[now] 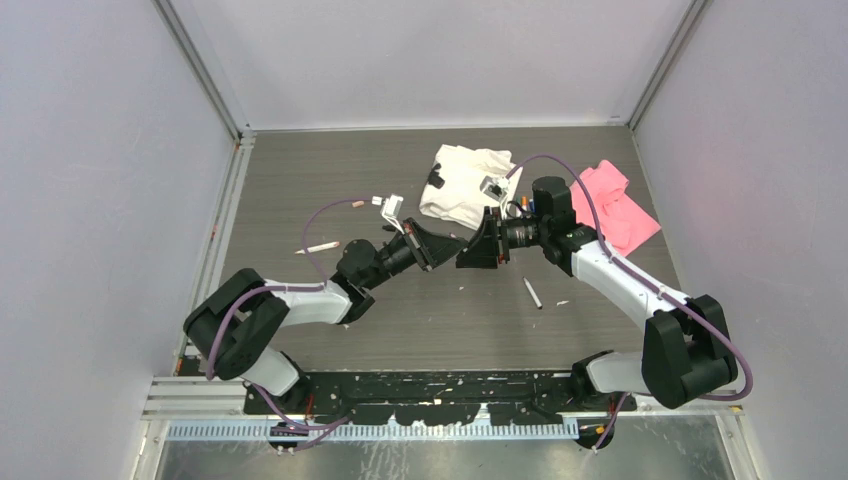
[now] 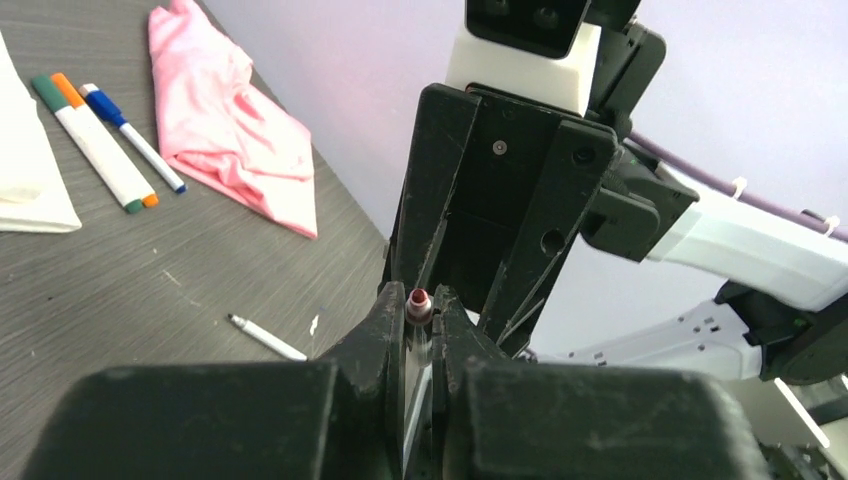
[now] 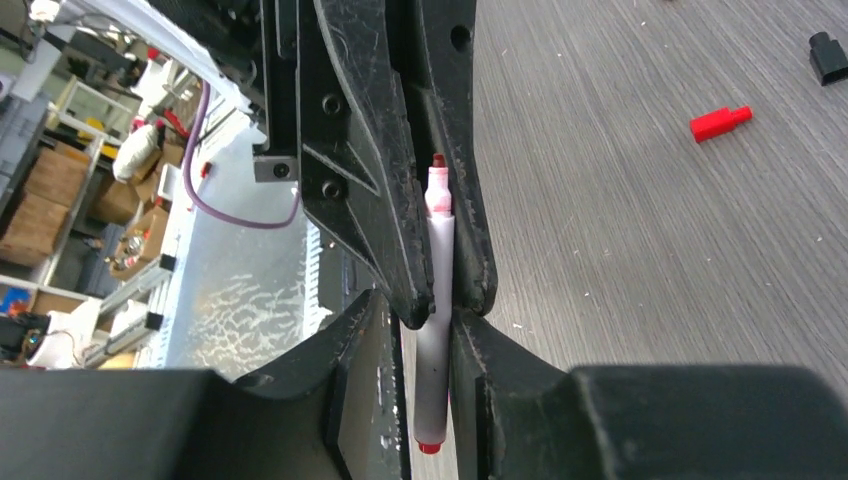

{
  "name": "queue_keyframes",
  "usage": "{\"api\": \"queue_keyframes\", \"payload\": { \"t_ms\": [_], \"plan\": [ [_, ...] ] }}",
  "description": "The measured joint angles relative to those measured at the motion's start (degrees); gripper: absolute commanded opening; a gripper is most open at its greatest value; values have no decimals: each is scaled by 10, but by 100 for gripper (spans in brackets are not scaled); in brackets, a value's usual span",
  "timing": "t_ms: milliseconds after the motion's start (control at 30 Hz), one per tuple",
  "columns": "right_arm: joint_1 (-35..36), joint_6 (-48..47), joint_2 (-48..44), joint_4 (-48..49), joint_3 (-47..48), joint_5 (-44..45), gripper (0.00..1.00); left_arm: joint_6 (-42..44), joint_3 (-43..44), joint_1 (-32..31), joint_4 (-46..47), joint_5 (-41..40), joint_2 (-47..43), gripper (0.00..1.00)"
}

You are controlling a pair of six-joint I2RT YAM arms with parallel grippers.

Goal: Insert the pens into the pen caps
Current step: Pick up the pen from the center of the board.

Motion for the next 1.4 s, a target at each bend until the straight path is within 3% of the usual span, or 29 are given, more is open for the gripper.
{"api": "queue_keyframes", "payload": {
  "t_ms": [367,633,733,900,1033,1133,1300,1400],
  "plan": [
    [7,89,8,96,-6,2,31,-26,-18,-5,98,-65,20,1],
    [12,106,20,103,-6,10,15,-27,-20,-8,104,-78,20,1],
    [12,108,20,106,-6,10,2,-28,-20,-8,105,-81,20,1],
    [12,112,22,110,-6,9,1,-28,-20,-8,105,-82,20,2],
    [12,106,23,107,-5,9,1,-24,-23,-8,105,-83,19,33],
    [14,87,23,84,-5,9,1,-14,-37,-8,102,-92,1,46],
    [14,54,23,45,1,7,1,16,-67,11,37,-100,-94,55],
    [14,39,23,36,3,7,5,57,-70,19,-49,-105,-173,57]
  ]
}}
